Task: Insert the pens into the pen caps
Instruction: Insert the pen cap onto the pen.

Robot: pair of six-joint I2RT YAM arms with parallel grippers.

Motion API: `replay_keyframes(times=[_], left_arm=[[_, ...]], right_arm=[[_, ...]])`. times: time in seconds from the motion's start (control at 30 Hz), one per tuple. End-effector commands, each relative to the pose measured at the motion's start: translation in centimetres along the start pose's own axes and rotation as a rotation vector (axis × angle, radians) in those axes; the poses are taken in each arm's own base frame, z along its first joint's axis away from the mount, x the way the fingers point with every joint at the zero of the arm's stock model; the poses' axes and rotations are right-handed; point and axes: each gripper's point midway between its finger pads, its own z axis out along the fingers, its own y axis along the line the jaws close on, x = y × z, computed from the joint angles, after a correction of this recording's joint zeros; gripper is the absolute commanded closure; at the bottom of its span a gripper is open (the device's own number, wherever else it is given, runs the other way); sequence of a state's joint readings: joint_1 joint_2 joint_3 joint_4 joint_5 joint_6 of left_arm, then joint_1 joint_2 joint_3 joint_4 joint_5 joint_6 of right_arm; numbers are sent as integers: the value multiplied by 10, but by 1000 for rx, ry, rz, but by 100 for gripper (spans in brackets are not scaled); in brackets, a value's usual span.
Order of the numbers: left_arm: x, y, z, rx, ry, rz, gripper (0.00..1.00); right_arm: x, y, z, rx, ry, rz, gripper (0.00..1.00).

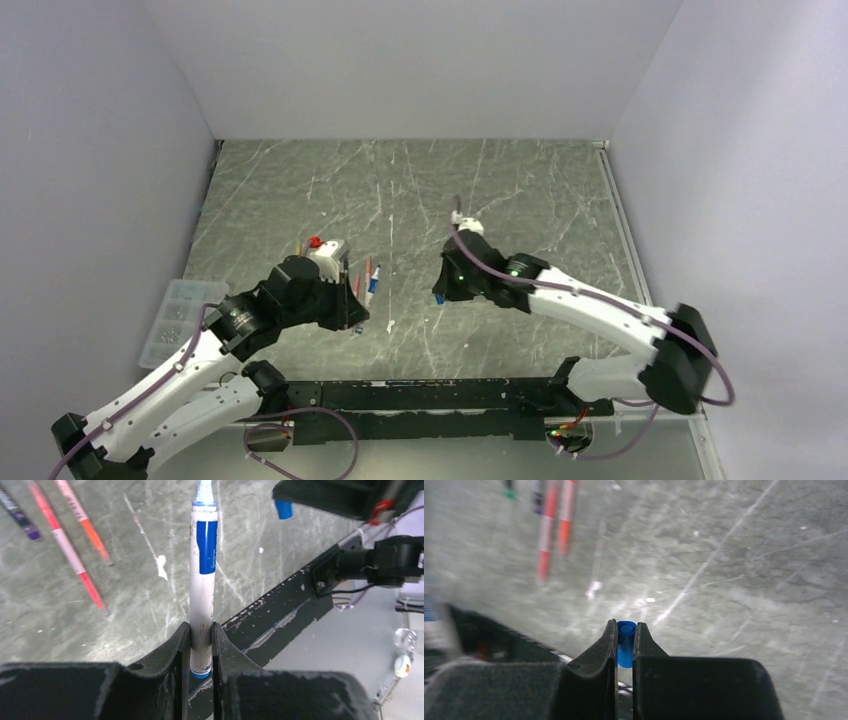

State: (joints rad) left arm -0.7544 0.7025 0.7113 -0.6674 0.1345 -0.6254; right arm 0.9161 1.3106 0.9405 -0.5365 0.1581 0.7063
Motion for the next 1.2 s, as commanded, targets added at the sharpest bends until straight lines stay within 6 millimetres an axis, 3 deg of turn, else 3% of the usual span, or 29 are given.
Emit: replay_keyframes(times=[0.0, 0.2, 0.37, 0.7, 1.17], left_arm=[[-5, -31, 1, 175, -27, 1, 100], [-2, -42, 10, 273, -39, 2, 100], [-4, -65, 6, 417, -47, 28, 100], [0, -84, -3, 543, -29, 35, 100], [7, -94, -8, 630, -8, 34, 100]], right_arm=[[-34, 32, -43, -185, -151, 271, 100], [-50, 53, -70, -352, -215, 431, 100], [-60, 66, -84, -482, -249, 557, 100], [-81, 62, -101, -564, -351, 746, 100], [-101, 66, -110, -588, -406, 792, 100]])
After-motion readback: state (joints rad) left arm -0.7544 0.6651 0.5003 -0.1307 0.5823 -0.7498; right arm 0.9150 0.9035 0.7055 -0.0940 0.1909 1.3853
